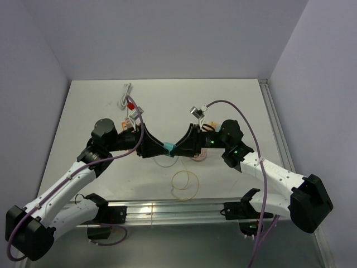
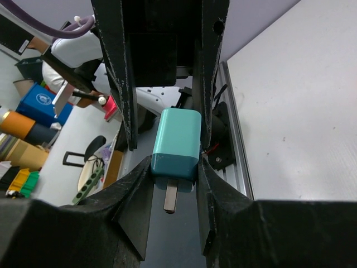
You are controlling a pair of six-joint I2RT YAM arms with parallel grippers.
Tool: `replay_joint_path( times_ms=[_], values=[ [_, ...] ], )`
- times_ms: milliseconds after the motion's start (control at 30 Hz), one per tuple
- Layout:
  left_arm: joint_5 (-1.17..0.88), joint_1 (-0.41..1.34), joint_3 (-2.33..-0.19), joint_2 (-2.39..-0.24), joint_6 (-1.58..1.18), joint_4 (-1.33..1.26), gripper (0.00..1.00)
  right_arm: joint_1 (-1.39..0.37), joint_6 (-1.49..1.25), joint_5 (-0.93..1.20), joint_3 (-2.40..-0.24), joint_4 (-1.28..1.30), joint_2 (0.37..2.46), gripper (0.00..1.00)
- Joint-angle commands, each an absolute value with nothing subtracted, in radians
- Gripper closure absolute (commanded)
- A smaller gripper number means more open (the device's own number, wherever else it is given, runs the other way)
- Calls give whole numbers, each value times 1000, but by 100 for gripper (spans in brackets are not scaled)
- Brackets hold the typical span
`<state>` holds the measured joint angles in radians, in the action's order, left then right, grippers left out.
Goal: Insert the plug
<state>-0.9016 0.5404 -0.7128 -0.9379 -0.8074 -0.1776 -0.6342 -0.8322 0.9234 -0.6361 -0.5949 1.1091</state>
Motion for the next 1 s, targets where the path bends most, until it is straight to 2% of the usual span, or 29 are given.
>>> replay_joint_path(
  times_ms=[0, 267, 367, 400, 467, 500, 533, 567, 600, 633, 667, 700, 800, 967],
  values=[
    [-943, 557, -726, -931, -824, -248, 46, -627, -859, 946, -681, -686, 1126, 100],
    [-968, 575, -733, -946, -861, -298, 63, -629, -861, 946, -680, -687, 1118, 100],
    [-969, 583, -742, -953, -861, -282, 86, -627, -847, 934, -683, -670, 1118, 100],
    [-968, 583, -750, -956, -862, -275, 100, -627, -842, 922, -684, -655, 1115, 100],
    [-963, 584, -756, -965, -871, -262, 100, -627, -818, 910, -693, -628, 1109, 99],
    [-960, 584, -759, -966, -874, -258, 100, -629, -805, 887, -699, -579, 1108, 91],
    [-945, 584, -762, -968, -871, -233, 100, -627, -792, 871, -704, -551, 1104, 78],
    [-890, 586, -788, -965, -835, -194, 100, -627, -755, 841, -716, -514, 1091, 46],
    [-840, 586, -807, -963, -810, -73, 100, -629, -735, 806, -719, -429, 1079, 37],
    [-790, 586, -828, -963, -786, -13, 100, -627, -692, 739, -719, -392, 1065, 33],
    [-737, 584, -875, -968, -766, 56, 100, -629, -671, 703, -724, -356, 1046, 24],
    [-619, 583, -900, -976, -726, 190, 100, -627, -652, 669, -723, -283, 1010, 23],
    [-404, 575, -974, -1006, -725, 326, 100, -624, -592, 504, -722, -151, 933, 21],
    [-198, 535, -1083, -1117, -735, 603, 100, -618, -545, 315, -710, -22, 891, 22]
  ],
)
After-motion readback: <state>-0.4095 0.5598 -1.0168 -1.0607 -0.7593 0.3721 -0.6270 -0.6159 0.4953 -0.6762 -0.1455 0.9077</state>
